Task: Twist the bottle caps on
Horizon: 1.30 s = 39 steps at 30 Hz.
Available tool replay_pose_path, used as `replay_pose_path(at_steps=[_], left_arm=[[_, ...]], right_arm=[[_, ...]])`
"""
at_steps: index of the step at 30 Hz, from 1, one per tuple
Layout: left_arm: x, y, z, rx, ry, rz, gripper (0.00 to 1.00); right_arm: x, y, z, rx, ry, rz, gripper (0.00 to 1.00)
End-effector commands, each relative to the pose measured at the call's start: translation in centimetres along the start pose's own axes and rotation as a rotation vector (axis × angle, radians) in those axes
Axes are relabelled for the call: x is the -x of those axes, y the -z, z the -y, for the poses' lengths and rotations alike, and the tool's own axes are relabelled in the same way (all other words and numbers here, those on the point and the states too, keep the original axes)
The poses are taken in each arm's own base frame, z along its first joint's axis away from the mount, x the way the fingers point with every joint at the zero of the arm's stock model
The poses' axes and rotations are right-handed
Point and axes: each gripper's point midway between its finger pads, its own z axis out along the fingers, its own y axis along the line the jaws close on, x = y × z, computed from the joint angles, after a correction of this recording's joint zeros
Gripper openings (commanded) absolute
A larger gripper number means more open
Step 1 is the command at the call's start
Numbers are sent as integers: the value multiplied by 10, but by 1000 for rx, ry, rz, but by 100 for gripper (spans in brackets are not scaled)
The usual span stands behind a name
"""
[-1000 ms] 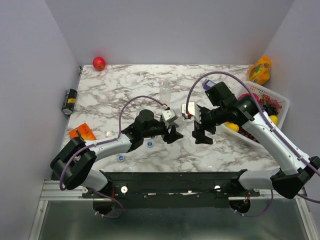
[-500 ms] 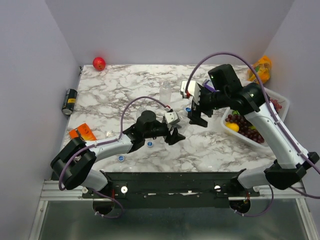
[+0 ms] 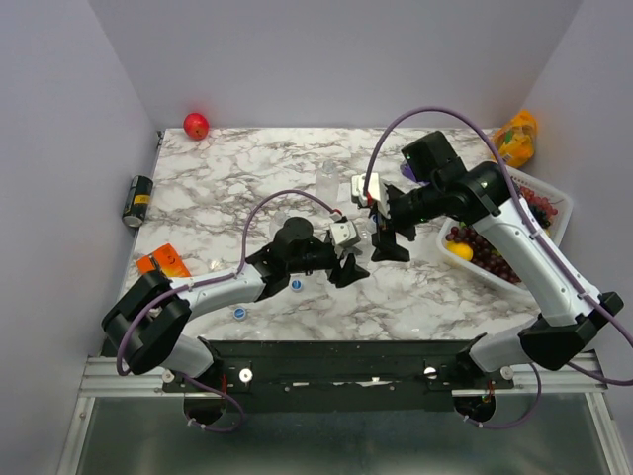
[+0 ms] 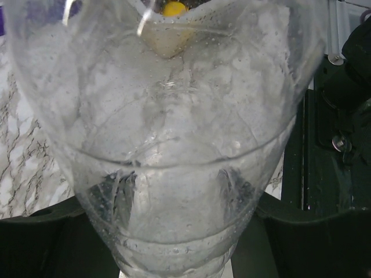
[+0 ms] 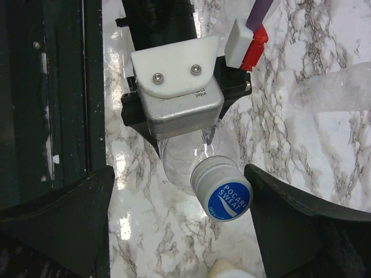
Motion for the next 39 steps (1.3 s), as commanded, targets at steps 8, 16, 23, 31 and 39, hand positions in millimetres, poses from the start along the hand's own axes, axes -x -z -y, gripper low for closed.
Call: replay_pose_path(at_steps=[8,16,23,31,39], left_arm=[[21,-2,-11,25,86,65,0],[25,0,-12,34,90,82,0],[17,1,3,-38,-1,59,0],[6,10,18,-125,-169,26,0],[9,11,18,-132,-243,27,0]], right_arm=[[-49,6,-28,-26,-104,-122,100],[-91,15,-53,-39,-212,-257,100],[-66,32,-20,-185,-164,-179,100],[-18,68,-21,-163,455,0,97],[-3,63,-26,-110,637,68,90]])
